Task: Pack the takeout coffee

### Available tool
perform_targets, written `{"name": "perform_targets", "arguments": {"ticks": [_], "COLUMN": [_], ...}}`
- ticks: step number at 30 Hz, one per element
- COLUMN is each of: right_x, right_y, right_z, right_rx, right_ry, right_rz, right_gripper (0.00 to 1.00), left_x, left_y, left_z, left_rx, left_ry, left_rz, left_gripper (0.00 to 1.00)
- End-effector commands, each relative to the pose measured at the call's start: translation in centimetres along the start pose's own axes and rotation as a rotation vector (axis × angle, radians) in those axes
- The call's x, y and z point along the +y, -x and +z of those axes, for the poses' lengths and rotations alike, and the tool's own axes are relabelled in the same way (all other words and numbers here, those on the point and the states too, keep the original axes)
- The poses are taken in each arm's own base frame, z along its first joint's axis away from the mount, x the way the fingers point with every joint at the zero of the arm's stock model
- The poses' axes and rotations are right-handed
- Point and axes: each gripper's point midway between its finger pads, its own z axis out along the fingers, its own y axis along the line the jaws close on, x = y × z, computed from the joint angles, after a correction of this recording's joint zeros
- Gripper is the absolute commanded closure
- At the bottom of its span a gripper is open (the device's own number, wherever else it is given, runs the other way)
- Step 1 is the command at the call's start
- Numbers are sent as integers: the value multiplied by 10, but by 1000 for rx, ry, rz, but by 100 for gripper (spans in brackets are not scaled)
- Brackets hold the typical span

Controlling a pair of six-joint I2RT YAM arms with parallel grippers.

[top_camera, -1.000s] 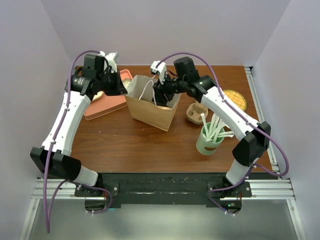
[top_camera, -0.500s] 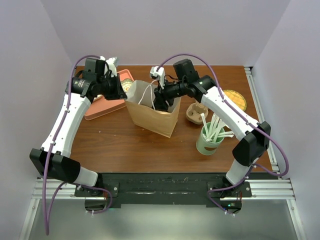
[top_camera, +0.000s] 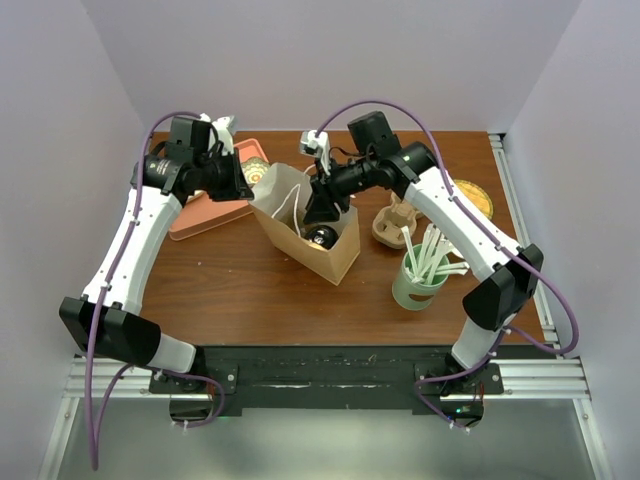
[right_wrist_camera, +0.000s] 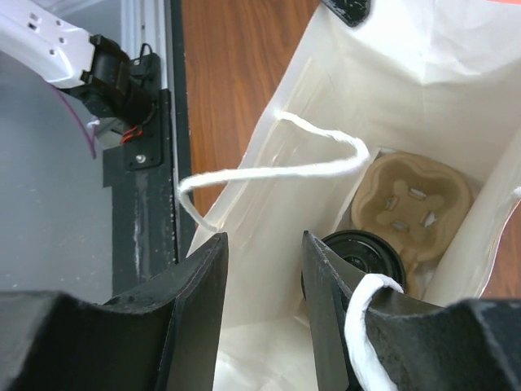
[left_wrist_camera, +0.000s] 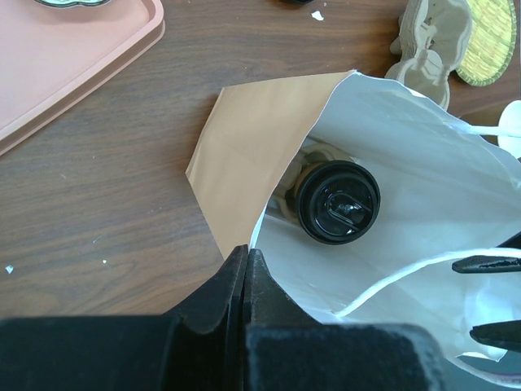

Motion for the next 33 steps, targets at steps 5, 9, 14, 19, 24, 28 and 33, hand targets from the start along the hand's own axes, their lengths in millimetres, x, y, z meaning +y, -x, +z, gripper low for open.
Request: {"name": "perform_targets", "arguments": {"ticks": [5, 9, 14, 19, 24, 28, 33], "right_x": [25, 42, 51, 64, 76, 76, 68], "right_y": [7, 6, 4, 14, 24, 20, 1], "right_z": [-3, -4, -6, -12, -15, -11, -14], "right_rx": [-22, -26, -29, -60, -90, -66, -5], "right_ry": [131, 226, 254, 331, 416, 427, 292], "right_rz": [43, 108, 131, 144, 179, 266, 309], "right_gripper": [55, 53, 45, 34, 31, 29, 31], "left_x": [-1, 0, 0, -1, 1, 0, 0], "left_y": [2, 2, 4, 7, 7, 9, 11], "left_z": [-9, -9, -7, -7, -7, -5, -5], "left_rx": [-20, -19, -16, -16, -14, -12, -12], "left_ry": [-5, 7, 8, 12, 20, 19, 19], "left_rz": [-3, -10, -25, -30, -36, -41, -39], "left_gripper": [100, 100, 100, 100, 100, 100, 100]}}
